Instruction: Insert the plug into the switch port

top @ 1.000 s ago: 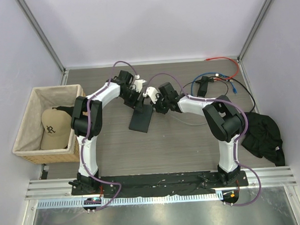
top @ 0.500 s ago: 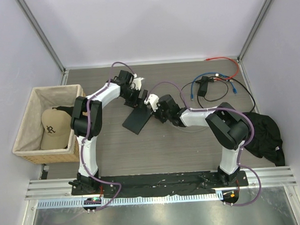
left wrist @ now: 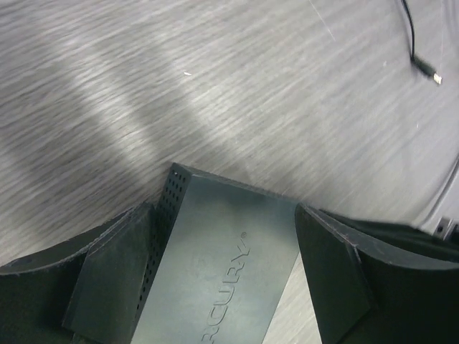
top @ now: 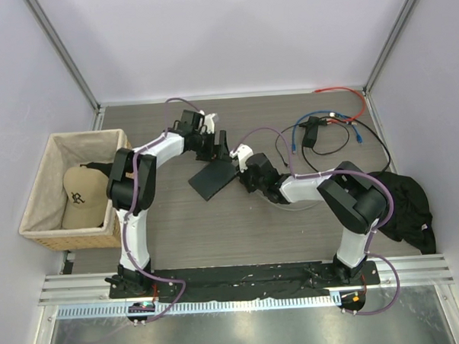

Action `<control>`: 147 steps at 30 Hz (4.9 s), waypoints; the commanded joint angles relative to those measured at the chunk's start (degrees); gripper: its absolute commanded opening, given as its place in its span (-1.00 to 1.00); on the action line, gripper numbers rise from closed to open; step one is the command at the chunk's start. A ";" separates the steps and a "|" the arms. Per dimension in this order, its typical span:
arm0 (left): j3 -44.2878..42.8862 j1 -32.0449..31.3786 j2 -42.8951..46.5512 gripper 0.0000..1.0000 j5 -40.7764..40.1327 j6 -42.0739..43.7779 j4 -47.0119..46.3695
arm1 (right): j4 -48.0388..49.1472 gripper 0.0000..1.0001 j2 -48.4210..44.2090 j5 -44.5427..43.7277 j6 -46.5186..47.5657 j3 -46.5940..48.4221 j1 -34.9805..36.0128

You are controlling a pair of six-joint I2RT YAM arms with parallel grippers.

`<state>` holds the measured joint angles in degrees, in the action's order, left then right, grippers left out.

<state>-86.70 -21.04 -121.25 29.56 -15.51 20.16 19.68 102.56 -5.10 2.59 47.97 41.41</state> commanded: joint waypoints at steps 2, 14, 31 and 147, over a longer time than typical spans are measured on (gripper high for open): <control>7.23 -1.20 2.33 0.68 -6.10 -8.57 -9.69 | 6.25 -0.98 -2.02 -2.19 -5.66 0.73 0.43; 3.73 -2.60 -3.90 0.31 4.88 -4.63 -6.55 | 6.77 -0.98 -0.61 2.46 -3.82 1.95 0.43; 0.38 -10.86 -6.28 0.00 11.13 7.16 8.31 | 13.79 -0.98 1.93 -10.97 -2.94 11.09 -1.86; 30.09 0.65 54.54 0.99 -37.30 -3.04 5.68 | -12.40 -0.98 -30.40 8.08 -24.99 12.18 -29.39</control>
<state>-54.41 -19.14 -67.83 -7.51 -17.87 25.56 2.63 75.48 -0.08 -16.67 69.28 7.22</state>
